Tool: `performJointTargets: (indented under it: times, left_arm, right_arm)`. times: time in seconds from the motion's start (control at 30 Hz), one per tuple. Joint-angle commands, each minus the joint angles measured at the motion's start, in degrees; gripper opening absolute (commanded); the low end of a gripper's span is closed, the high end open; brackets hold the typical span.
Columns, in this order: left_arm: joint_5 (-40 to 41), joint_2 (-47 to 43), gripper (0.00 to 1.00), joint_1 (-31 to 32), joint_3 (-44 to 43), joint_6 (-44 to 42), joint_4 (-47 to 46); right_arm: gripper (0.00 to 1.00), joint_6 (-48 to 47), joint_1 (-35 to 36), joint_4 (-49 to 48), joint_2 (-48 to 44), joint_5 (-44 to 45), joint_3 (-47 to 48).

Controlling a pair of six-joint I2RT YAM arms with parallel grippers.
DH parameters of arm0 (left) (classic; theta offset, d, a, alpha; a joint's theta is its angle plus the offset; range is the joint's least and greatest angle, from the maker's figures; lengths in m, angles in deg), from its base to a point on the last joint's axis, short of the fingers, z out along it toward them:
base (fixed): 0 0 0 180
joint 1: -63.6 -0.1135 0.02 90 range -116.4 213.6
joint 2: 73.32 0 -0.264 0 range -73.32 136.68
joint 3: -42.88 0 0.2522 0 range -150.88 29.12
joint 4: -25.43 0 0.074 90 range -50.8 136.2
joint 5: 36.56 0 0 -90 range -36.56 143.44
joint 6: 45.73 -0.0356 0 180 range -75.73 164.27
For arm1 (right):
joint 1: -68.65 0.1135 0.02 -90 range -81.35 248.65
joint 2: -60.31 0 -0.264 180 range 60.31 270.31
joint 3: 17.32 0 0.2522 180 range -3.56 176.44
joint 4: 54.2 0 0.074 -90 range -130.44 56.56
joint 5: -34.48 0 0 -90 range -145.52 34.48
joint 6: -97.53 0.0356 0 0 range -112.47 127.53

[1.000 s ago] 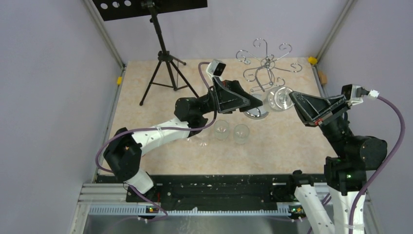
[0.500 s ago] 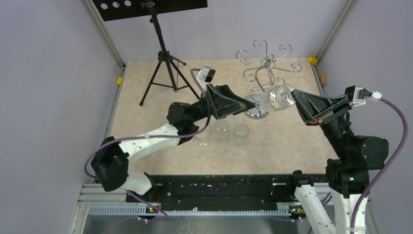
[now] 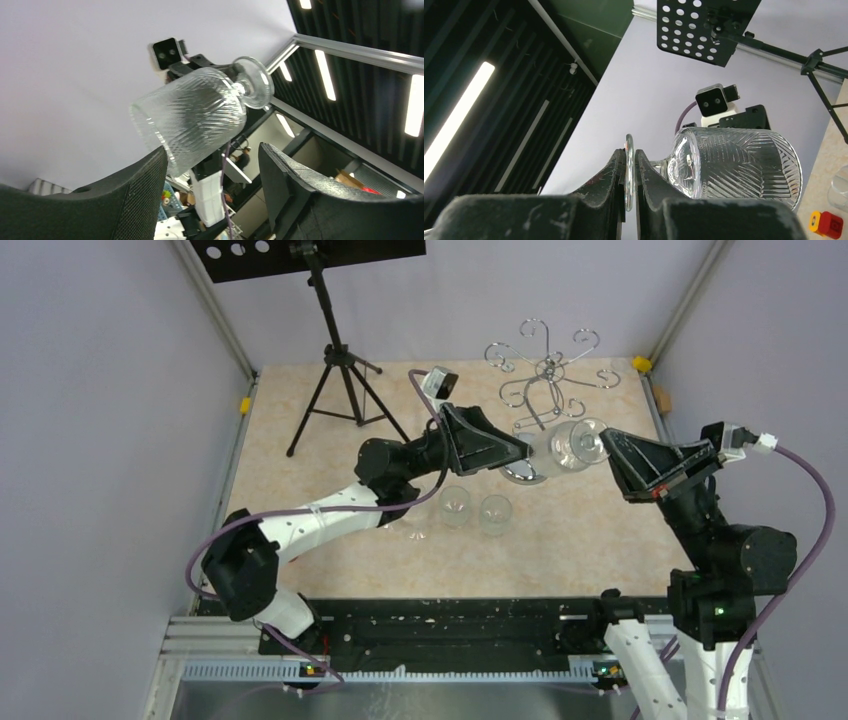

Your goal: Take the wine glass off the wine glass rack

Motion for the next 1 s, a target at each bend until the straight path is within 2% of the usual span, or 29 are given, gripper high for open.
performJointTargets:
  times: [0.0,0.2,0.37,0.5,0.6,0.67,0.7,0.77,0.8,0.83,0.9,0.97]
  left_arm:
    - [-2.68,0.71,0.68,0.57,-3.81,7.23,-9.41]
    - [-2.56,0.68,0.53,2.01,-4.14,14.74,-16.01]
    - [-1.26,-1.13,0.41,2.06,-3.36,14.22,-15.24]
    - [-0.72,-1.63,0.22,2.06,-3.64,12.66,-13.15]
    - [-0.37,-1.49,0.01,2.06,-3.64,12.23,-12.79]
    - [-0.21,-1.4,0.0,2.06,-3.59,11.63,-12.66]
    - [-0.21,-1.48,0.0,2.06,-3.57,11.13,-12.69]
    - [-0.25,-1.93,0.0,2.06,-3.39,10.03,-12.43]
    - [-0.31,-2.3,0.0,2.06,-3.3,9.32,-11.74]
    - [-0.36,-2.81,0.0,2.05,-3.24,8.4,-10.17]
    - [-0.63,-4.31,0.0,2.06,-2.95,5.18,-6.25]
    - [-0.67,-6.45,0.0,2.06,-2.19,0.13,-0.1]
  right_arm:
    - [0.0,2.49,-0.22,-5.37,-0.57,0.52,-1.08]
    - [0.0,3.22,-0.26,-7.26,-0.7,0.98,-4.56]
    - [0.0,4.82,-0.29,-9.74,-1.06,0.45,-7.67]
    - [0.0,3.18,-0.24,-10.05,-1.81,0.94,-7.86]
    - [0.0,2.34,-0.26,-9.9,-1.98,0.68,-7.85]
    - [0.0,1.46,-0.21,-9.19,-1.98,0.55,-7.79]
    - [0.03,0.79,-0.21,-8.42,-1.98,0.66,-7.62]
    - [0.26,-3.58,-0.22,-6.51,-2.06,1.73,-6.83]
    - [0.38,-7.4,-0.22,-3.81,-2.09,2.87,-5.82]
    - [0.47,-11.83,-0.22,0.2,-2.15,4.28,-4.2]
    - [0.56,-20.18,-0.22,8.35,-2.15,7.77,-1.44]
    - [0.58,-27.43,-0.22,13.42,-2.31,11.16,0.49]
